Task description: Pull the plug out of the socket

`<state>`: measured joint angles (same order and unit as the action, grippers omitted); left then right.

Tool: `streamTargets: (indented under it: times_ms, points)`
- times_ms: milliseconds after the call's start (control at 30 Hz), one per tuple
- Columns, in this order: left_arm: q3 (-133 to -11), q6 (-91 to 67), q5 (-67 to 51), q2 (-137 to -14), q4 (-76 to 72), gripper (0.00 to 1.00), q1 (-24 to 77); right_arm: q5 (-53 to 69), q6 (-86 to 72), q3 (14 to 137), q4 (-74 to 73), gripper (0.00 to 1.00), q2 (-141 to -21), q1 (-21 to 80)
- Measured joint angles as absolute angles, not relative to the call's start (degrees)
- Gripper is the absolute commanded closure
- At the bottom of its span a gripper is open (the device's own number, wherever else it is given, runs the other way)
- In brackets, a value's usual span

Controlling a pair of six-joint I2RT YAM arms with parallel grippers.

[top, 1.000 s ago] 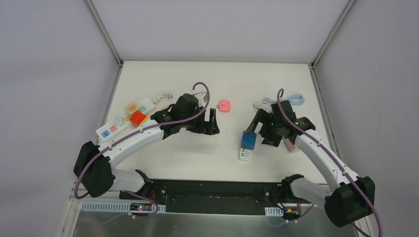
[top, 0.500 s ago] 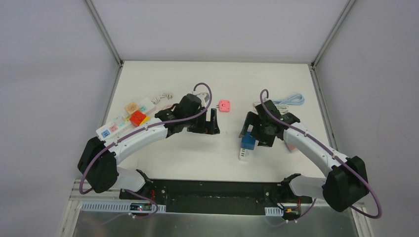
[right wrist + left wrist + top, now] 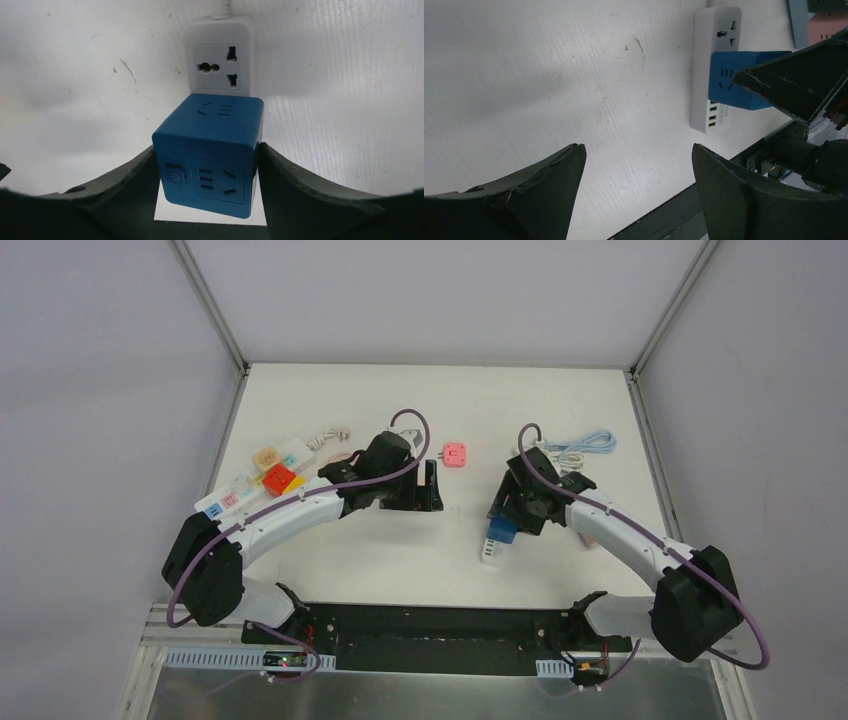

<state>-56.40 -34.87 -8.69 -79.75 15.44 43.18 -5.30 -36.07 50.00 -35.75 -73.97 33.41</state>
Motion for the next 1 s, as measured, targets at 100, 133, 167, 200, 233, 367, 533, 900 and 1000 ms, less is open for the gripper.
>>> streamTargets:
  times_ms: [100,133,167,200,233,367,533,900,1000]
  points:
    - [-56.4,-35.35,-8.69,-80.05,15.38,0.19,43.18,-4.91,-36.95,47.44,-32.84,0.66,-71.81,33.36]
    - [-56.4,-35.48,-8.69,-80.18,15.35,0.2,43.18,-4.6,-37.34,46.63,-31.7,0.67,-71.29,33.36]
    - [-56.4,-35.64,-8.69,-80.36,15.27,0.2,43.18,-4.1,-37.82,46.0,-30.39,0.69,-71.0,33.36]
    - [-56.4,-35.77,-8.71,-80.55,15.25,0.19,43.18,-3.77,-38.28,45.65,-29.23,0.69,-71.0,33.36]
    - [-56.38,-35.94,-8.75,-80.75,15.22,0.19,43.18,-3.38,-38.76,45.39,-27.81,0.69,-71.24,33.36]
    - [-56.36,-36.84,-9.82,-82.56,14.5,0.21,43.18,-2.79,-40.1,45.32,-22.85,0.68,-73.28,33.47]
    - [-56.36,-38.11,-12.27,-86.7,12.19,0.24,43.9,-3.57,-39.88,50.87,-23.49,0.68,-79.72,33.8]
    - [-55.66,-43.4,-15.2,-92.79,3.4,0.28,46.48,-5.37,-40.03,53.84,-23.94,0.82,-84.84,34.79]
    - [-55.05,-45.12,-16.05,-95.22,-0.05,0.31,46.98,-5.41,-39.86,55.64,-25.61,0.78,-86.26,34.79]
